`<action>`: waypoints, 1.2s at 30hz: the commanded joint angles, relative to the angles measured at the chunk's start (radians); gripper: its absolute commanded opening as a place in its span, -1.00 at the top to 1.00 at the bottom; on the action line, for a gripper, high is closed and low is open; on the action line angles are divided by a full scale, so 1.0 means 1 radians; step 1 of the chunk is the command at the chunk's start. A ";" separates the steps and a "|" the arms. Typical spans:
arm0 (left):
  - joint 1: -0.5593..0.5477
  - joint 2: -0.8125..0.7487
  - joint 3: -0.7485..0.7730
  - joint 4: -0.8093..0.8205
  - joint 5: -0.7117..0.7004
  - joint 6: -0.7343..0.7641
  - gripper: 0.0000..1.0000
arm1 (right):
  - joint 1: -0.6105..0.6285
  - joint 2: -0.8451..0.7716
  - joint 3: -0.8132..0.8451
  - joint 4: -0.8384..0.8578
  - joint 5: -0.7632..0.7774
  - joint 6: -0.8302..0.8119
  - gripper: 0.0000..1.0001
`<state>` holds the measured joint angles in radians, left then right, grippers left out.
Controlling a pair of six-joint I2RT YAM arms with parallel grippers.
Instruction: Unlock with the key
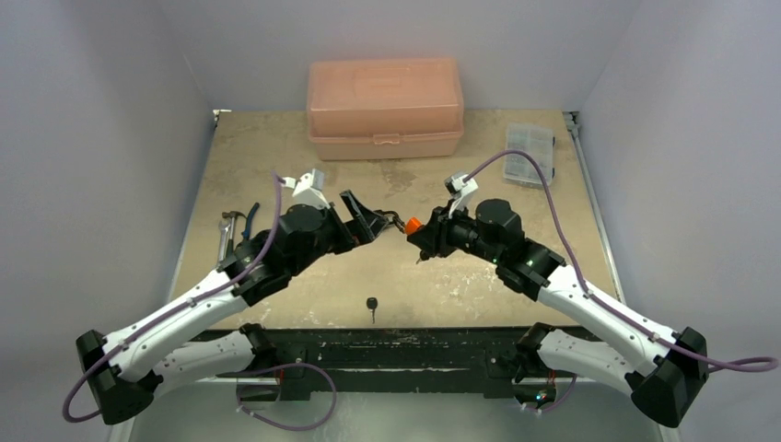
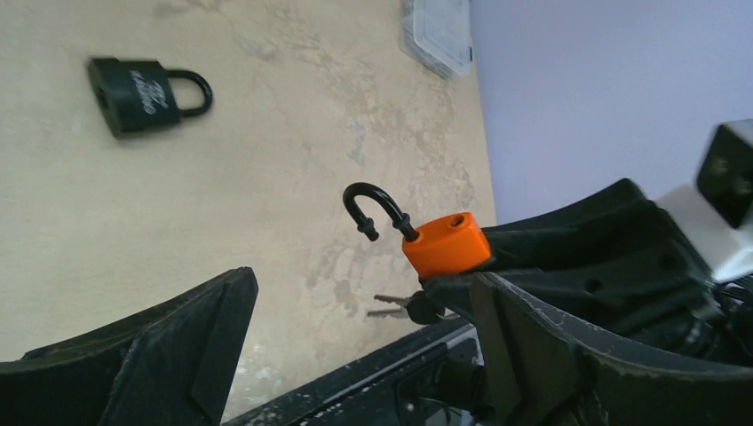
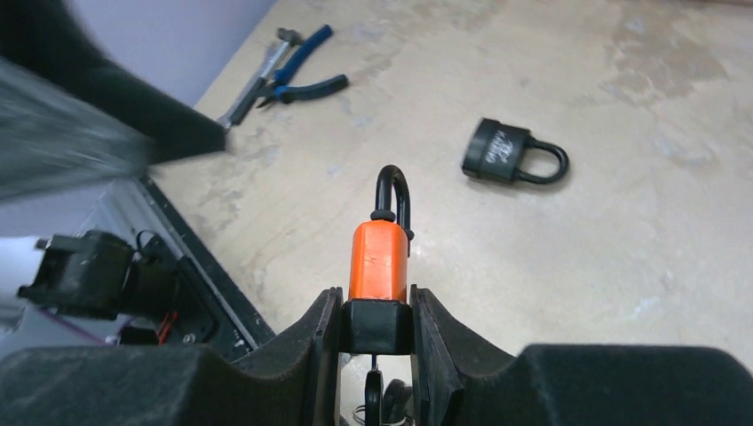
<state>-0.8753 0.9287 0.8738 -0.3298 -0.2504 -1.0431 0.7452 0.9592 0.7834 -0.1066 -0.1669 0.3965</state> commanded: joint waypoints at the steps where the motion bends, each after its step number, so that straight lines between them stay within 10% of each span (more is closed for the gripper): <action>1: 0.008 -0.105 0.090 -0.177 -0.172 0.221 -0.97 | -0.004 -0.011 -0.045 0.101 0.145 0.126 1.00; 15: 0.008 -0.491 -0.131 -0.213 -0.353 0.517 -0.95 | -0.189 0.351 -0.030 0.356 -0.015 0.149 1.00; 36: 0.008 -0.527 -0.107 -0.219 -0.368 0.561 -0.92 | -0.468 0.771 0.103 0.488 -0.286 0.140 1.00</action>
<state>-0.8707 0.3992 0.7460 -0.5785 -0.6277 -0.5106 0.2928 1.7359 0.8238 0.3012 -0.4034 0.5343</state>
